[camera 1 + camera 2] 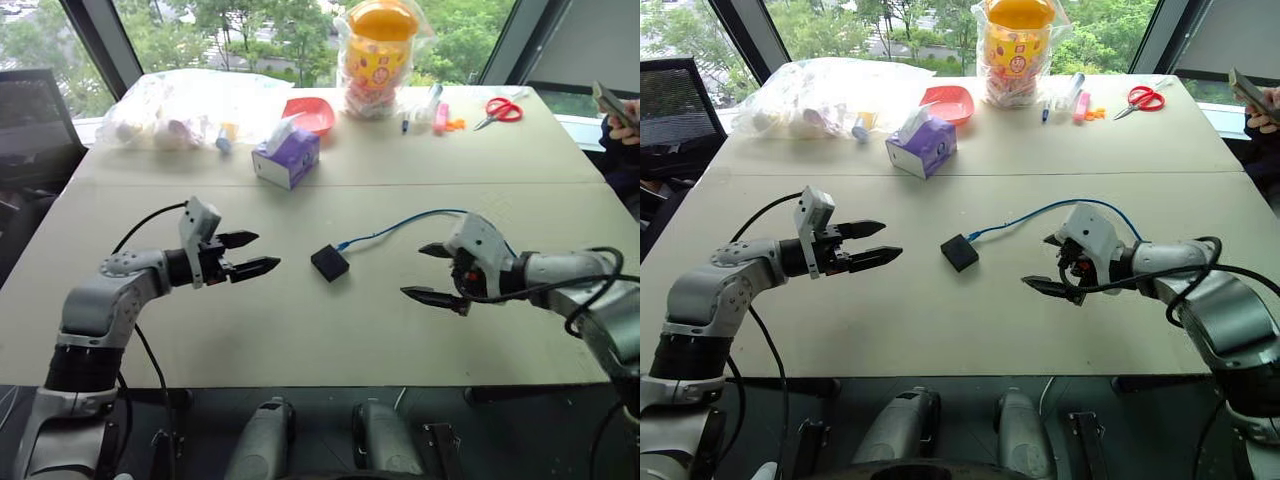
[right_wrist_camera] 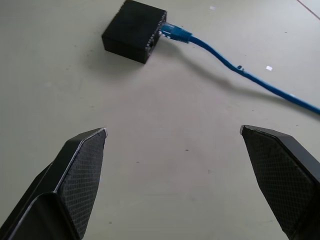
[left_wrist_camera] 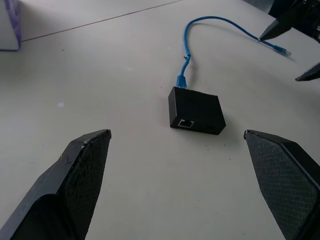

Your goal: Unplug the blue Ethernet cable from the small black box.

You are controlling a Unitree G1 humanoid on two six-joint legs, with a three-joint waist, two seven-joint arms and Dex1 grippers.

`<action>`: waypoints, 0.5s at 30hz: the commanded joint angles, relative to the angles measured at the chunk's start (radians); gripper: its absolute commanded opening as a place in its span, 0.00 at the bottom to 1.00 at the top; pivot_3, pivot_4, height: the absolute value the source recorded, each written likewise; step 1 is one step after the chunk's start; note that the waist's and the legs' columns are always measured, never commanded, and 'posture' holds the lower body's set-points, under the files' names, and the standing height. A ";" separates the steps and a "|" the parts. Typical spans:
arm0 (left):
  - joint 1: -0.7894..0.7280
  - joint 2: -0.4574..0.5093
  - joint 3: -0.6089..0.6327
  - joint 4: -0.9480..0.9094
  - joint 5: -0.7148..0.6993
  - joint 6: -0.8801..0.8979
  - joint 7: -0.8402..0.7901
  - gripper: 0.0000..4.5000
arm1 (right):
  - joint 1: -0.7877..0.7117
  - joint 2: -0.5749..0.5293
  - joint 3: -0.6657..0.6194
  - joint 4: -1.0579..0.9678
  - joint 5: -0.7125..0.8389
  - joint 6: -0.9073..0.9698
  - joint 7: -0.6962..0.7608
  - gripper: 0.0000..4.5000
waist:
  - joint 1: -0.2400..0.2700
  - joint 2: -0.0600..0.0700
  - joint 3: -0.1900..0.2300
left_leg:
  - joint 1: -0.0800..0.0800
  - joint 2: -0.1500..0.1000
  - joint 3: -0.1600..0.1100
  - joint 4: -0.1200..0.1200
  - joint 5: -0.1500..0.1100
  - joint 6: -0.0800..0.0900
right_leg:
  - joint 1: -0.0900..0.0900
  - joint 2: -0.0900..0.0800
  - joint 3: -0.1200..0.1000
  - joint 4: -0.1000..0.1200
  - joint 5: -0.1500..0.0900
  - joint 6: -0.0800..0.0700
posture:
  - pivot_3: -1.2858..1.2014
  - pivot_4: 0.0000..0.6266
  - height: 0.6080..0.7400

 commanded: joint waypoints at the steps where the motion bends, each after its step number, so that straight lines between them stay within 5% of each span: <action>1: -0.005 0.023 0.017 -0.049 -0.020 0.022 -0.003 0.99 | -0.169 0.031 0.103 0.115 -0.080 -0.089 0.096 1.00 | -0.008 0.000 0.001 | 0.000 0.000 0.000 0.000 0.000 0.000 | 0.000 0.000 0.000 0.000 0.001 0.002 | 0.52 0.24 1.00; 9: -0.021 0.018 0.011 -0.068 -0.025 0.045 0.014 0.99 | -0.585 0.261 0.350 0.549 -0.246 -0.143 0.273 1.00 | -0.020 0.001 0.001 | 0.000 0.000 0.000 0.000 0.000 0.000 | -0.001 0.001 0.000 0.000 0.003 0.004 | 0.52 0.24 1.00; 15: -0.014 0.020 0.025 -0.084 -0.030 0.048 0.034 0.99 | -0.735 0.407 0.463 0.915 -0.419 -0.354 0.317 1.00 | -0.018 0.001 0.001 | -0.001 -0.002 0.000 0.000 0.000 0.000 | -0.002 0.000 0.000 0.001 0.004 0.007 | 0.52 0.24 1.00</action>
